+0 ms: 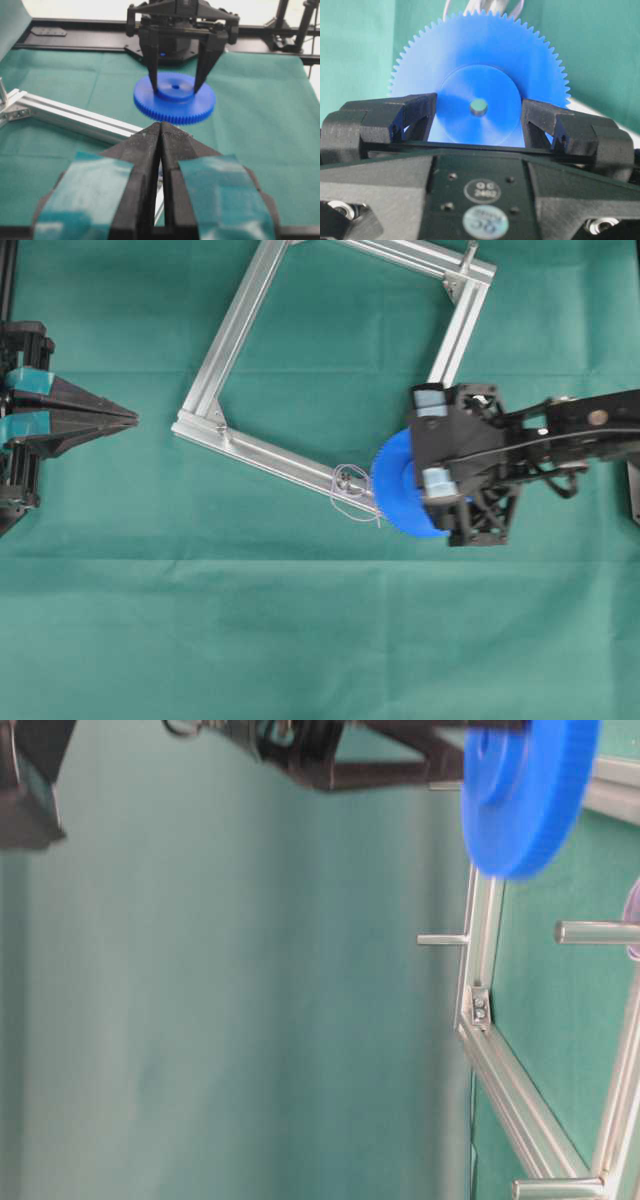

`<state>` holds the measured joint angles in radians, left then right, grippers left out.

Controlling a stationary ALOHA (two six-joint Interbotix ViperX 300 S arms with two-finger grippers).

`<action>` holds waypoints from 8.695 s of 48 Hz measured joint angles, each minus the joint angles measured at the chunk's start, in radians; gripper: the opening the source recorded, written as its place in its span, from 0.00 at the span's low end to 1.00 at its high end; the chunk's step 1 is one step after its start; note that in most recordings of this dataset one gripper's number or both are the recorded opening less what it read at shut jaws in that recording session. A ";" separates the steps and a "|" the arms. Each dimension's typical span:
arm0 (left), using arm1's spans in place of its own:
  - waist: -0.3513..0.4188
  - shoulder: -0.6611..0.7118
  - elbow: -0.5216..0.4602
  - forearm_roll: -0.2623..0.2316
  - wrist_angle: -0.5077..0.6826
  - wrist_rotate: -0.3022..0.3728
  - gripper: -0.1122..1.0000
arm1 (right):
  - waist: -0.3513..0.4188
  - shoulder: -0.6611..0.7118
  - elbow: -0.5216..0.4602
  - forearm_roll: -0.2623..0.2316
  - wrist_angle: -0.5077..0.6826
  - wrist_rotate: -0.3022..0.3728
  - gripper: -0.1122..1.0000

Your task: Find the location of the shaft and insert the gear.

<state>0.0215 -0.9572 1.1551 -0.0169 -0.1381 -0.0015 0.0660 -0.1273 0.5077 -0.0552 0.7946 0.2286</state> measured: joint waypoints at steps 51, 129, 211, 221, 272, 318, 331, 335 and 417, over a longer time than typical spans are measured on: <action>-0.002 0.000 0.000 0.000 0.020 -0.003 0.14 | -0.043 0.207 -0.187 -0.029 0.008 0.000 0.74; -0.002 0.000 0.000 -0.002 0.025 0.000 0.14 | -0.040 0.282 -0.273 -0.087 -0.057 -0.003 0.74; -0.002 0.000 0.000 -0.002 0.052 -0.002 0.14 | 0.011 0.213 -0.158 -0.084 -0.112 0.084 0.74; -0.002 0.000 0.000 0.000 0.052 -0.002 0.14 | 0.043 0.213 -0.158 -0.084 -0.117 0.084 0.74; -0.002 -0.002 0.000 -0.003 0.066 -0.003 0.14 | -0.028 0.176 -0.083 -0.137 -0.210 0.084 0.74; -0.002 -0.002 0.000 -0.002 0.066 -0.003 0.14 | -0.029 0.192 -0.109 -0.130 -0.210 0.083 0.74; 0.000 -0.002 0.000 -0.003 0.067 -0.003 0.14 | -0.031 0.196 -0.118 -0.129 -0.201 0.080 0.74; -0.002 0.000 0.000 -0.003 0.069 -0.003 0.14 | -0.031 0.196 -0.118 -0.129 -0.204 0.081 0.74; 0.000 -0.002 0.000 -0.003 0.071 -0.008 0.14 | -0.063 0.183 -0.034 -0.040 -0.337 0.084 0.74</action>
<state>0.0215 -0.9587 1.1551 -0.0199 -0.0675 -0.0092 0.0031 0.0552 0.4740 -0.0951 0.4571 0.3129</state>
